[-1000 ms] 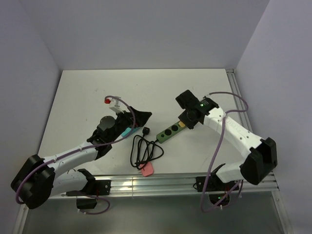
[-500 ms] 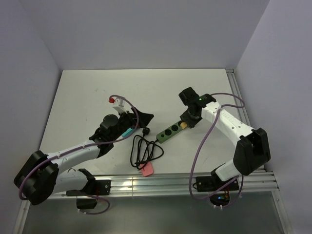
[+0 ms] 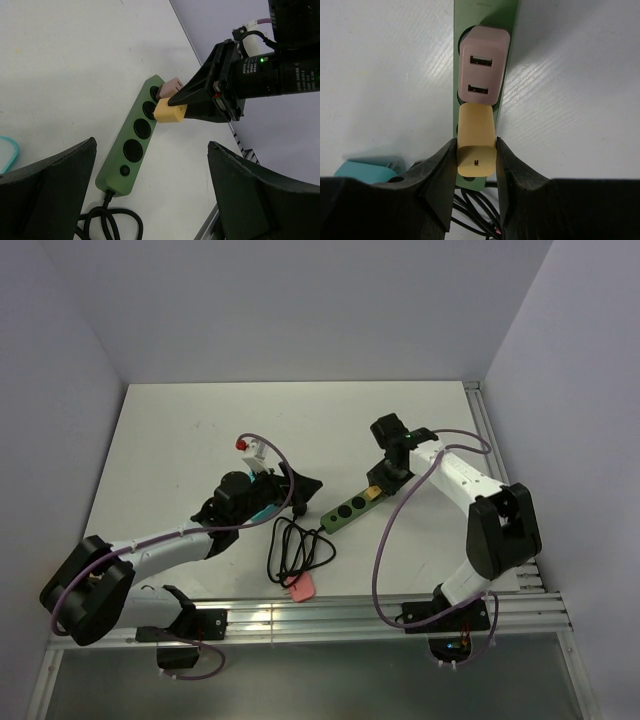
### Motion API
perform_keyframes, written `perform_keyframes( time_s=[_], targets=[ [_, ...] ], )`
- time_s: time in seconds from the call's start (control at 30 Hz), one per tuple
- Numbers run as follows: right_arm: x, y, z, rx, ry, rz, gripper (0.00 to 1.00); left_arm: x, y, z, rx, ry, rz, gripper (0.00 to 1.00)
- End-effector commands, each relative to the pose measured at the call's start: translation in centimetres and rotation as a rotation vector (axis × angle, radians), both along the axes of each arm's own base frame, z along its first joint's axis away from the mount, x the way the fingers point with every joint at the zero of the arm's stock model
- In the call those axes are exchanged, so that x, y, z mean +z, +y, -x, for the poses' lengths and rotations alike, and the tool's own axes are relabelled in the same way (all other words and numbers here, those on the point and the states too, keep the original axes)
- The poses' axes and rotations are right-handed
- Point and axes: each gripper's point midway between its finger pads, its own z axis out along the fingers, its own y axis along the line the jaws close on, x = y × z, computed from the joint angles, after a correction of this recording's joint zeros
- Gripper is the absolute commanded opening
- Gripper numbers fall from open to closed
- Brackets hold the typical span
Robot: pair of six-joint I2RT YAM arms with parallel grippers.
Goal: Insert the plug
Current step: Insert the plug into the socket.
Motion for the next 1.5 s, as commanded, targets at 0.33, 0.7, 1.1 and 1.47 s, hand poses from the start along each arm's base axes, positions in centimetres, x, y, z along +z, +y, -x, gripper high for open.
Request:
perform_keyframes(
  time_s=[0.33, 0.7, 1.1, 1.47],
  targets=[
    [-0.8, -1.3, -1.1, -0.02, 0.001, 0.027, 0.0, 2.7, -1.2, -0.3, -0.045, -0.067, 0.036, 0.97],
    [-1.4, -1.5, -0.3, 0.006, 0.085, 0.059, 0.0, 2.4, -1.3, -0.6, -0.036, -0.054, 0.022, 0.97],
    [-0.8, -1.9, 1.0, 0.008, 0.061, 0.045, 0.0, 2.2, -1.5, -0.8, -0.038, -0.045, 0.014, 0.96],
    [-0.9, -1.8, 1.1, 0.024, 0.053, 0.038, 0.0, 1.8, -1.4, -1.0, -0.031, -0.042, 0.005, 0.96]
  ],
)
